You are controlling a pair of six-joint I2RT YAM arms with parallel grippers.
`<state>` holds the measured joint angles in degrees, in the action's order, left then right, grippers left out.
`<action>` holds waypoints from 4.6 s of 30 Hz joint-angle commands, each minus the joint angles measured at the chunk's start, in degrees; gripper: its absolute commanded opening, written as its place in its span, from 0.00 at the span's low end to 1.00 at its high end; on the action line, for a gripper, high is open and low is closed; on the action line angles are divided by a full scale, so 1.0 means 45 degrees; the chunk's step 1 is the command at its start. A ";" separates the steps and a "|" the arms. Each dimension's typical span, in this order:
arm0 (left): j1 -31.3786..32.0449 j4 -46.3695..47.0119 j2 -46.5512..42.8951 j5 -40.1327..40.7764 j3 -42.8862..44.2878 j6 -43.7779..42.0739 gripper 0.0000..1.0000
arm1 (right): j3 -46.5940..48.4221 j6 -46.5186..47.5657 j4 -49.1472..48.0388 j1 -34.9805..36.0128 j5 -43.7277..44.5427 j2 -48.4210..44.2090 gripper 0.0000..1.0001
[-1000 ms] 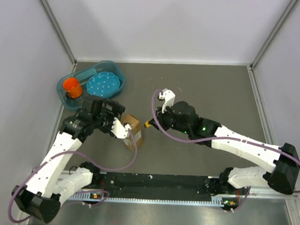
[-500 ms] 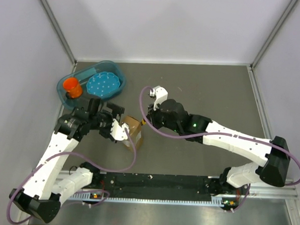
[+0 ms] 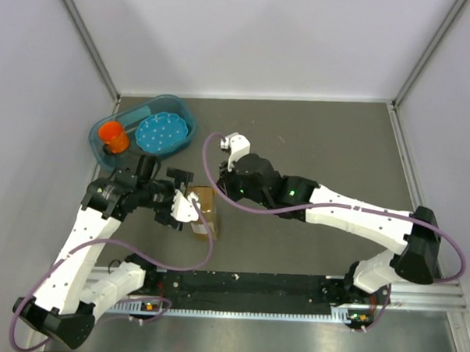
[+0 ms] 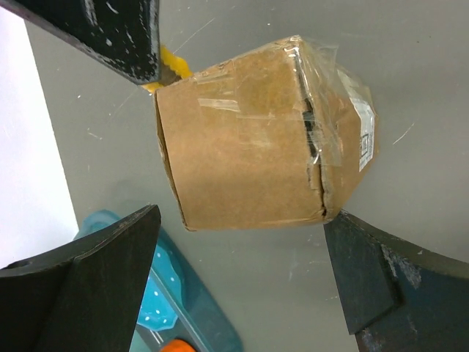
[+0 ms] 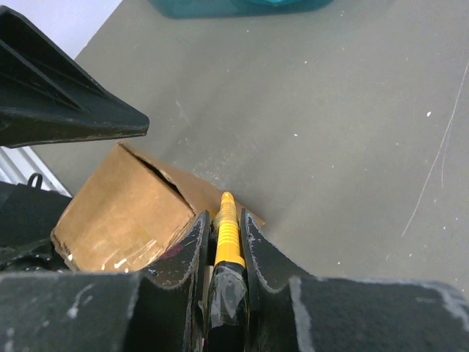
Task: Unpack the express box
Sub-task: Cut the express box at the center of the board.
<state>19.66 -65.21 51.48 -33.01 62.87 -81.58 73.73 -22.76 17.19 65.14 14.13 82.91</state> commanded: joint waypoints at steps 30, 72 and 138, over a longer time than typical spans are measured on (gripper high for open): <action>0.0260 -0.1056 -0.1069 -0.2310 0.0462 0.0064 0.99 | -0.1189 0.0215 -0.0832 -0.0492 -0.0327 -0.1432 0.00; 0.2681 -0.5060 0.1372 -0.0320 0.1734 -0.3765 0.99 | -0.2225 -0.0546 -0.3234 -0.0180 -0.1792 -0.2292 0.00; 0.2799 0.5899 -0.7043 -0.5770 -0.7310 0.2337 0.39 | -0.8612 0.8084 -0.7042 0.1128 -0.4000 -0.9637 0.00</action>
<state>32.25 -39.07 23.97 -55.72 32.12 -59.96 34.50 10.07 -8.67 68.03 -2.63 39.57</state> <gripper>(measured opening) 0.757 0.142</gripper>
